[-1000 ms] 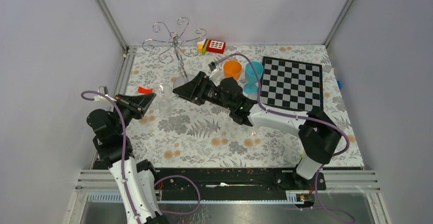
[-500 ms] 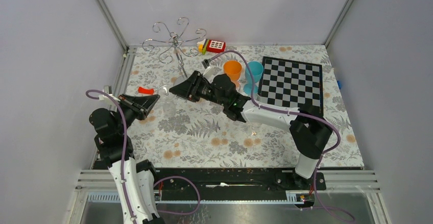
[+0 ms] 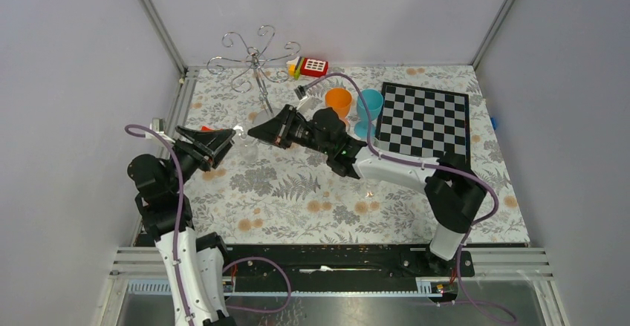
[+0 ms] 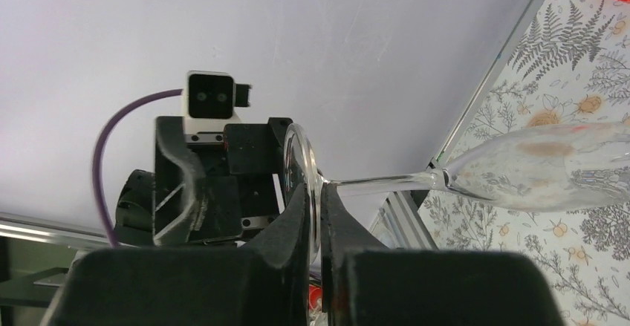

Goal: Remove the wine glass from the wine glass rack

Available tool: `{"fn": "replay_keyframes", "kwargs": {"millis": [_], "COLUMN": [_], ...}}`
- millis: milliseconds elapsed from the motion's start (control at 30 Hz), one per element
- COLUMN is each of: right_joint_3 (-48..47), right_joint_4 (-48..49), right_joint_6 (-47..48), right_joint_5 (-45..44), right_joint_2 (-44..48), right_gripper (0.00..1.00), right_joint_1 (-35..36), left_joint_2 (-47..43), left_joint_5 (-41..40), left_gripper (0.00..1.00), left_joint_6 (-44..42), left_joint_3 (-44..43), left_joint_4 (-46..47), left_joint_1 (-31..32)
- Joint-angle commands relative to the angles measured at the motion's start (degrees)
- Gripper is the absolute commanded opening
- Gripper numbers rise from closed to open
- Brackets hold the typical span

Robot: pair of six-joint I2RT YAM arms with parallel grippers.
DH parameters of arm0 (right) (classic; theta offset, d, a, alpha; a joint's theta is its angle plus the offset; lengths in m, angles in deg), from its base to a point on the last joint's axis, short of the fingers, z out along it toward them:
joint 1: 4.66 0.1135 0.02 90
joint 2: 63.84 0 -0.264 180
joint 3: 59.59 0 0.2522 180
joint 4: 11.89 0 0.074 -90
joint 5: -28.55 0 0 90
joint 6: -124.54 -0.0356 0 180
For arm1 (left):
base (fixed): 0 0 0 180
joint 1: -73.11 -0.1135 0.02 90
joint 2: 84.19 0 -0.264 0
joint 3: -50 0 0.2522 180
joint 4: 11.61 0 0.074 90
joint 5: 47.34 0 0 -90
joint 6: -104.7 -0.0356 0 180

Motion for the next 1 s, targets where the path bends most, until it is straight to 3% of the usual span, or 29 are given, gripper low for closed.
{"fn": "replay_keyframes", "kwargs": {"millis": [0, 100, 200, 533, 733, 967], "right_joint_3": [1.72, 3.20, 3.40, 7.57, 9.42, 9.57], "right_joint_4": [3.28, -1.99, -11.23, -20.44, -21.10, -21.07], "right_joint_6": [-1.39, -3.93, -8.57, -18.63, -24.85, -27.51], "right_joint_5": [-2.31, -5.19, -6.57, -4.38, -0.64, 2.59], "right_joint_2": [8.36, 12.93, 17.14, 28.96, 33.31, 35.65], "right_gripper": [0.00, 0.00, 0.00, 0.00, 0.00, 0.00], "right_joint_1": [-0.06, -0.87, -2.50, -8.49, -11.17, -12.64], "left_joint_2": [0.58, 1.22, 2.02, 12.82, 18.69, 27.17], "left_joint_5": [3.87, 4.85, 5.40, 3.90, 6.27, 10.53], "left_gripper": [0.77, 0.85, 0.86, 0.85, 0.84, 0.82], "left_joint_6": [-2.11, -6.91, -13.35, -32.98, -42.14, -52.44], "left_joint_3": [-5.90, -8.84, -11.58, -21.20, -22.21, -28.24], "left_joint_4": [5.41, 5.33, 5.37, 10.18, 23.75, 24.23], "left_joint_1": [1.53, 3.39, 6.11, 20.34, 29.35, 37.97]}}
